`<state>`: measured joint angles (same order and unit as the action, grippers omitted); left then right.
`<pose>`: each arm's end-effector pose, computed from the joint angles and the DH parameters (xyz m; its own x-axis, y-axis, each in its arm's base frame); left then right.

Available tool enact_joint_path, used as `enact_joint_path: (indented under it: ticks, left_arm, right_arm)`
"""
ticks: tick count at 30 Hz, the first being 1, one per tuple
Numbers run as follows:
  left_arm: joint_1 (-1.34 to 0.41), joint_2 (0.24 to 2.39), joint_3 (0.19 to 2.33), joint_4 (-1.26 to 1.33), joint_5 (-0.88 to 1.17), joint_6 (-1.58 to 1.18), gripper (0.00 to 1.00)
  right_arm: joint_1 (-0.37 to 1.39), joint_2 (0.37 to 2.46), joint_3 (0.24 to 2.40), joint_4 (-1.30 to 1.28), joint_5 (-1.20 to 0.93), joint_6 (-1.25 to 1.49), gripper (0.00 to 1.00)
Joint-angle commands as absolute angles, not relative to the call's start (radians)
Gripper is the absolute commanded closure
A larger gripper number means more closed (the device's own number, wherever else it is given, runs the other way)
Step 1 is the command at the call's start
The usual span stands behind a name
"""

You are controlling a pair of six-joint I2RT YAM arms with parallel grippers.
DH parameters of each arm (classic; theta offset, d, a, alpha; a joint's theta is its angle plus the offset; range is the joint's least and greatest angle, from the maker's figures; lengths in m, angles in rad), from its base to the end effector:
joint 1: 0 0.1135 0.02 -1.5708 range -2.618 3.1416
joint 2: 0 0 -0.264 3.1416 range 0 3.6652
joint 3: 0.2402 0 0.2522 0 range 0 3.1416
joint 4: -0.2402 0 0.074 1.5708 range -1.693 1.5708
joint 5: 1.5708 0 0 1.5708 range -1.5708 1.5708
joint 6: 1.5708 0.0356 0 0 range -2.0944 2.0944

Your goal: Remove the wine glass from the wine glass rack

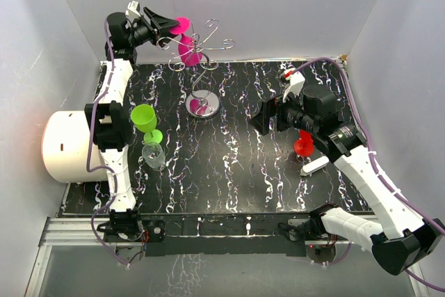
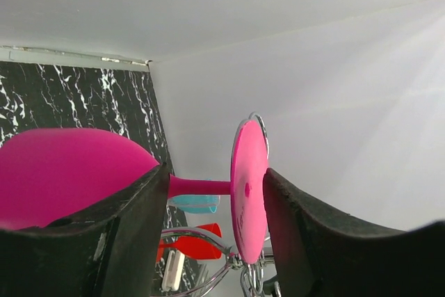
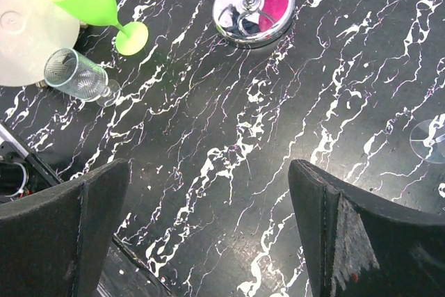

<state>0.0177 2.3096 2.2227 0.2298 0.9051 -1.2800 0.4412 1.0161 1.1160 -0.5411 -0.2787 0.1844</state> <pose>0.5424 -0.0184 0.3608 -0.6944 -0.6041 -0.3911 0.3565 0.1834 -0.9161 0.1917 0.1013 0.3758 -0.4961 -0.0393 -0.8674 -0.5539 0.7836 0.2813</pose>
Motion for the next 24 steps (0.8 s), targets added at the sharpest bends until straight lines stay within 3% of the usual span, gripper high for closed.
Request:
enact_joint_path:
  ticks: [1, 7, 24]
  left_arm:
    - [0.029, 2.24, 2.29, 0.168, 0.897, -1.258, 0.47]
    - [0.036, 2.204, 2.271, 0.129, 0.883, -1.228, 0.48]
    - [0.035, 2.133, 2.197, 0.138, 0.896, -1.224, 0.71]
  right_arm:
    - [0.445, 0.991, 1.124, -0.476, -0.29, 0.182, 0.02]
    - [0.445, 0.986, 1.123, -0.477, -0.29, 0.183, 0.02]
    - [0.445, 0.979, 1.121, -0.473, -0.288, 0.187, 0.02]
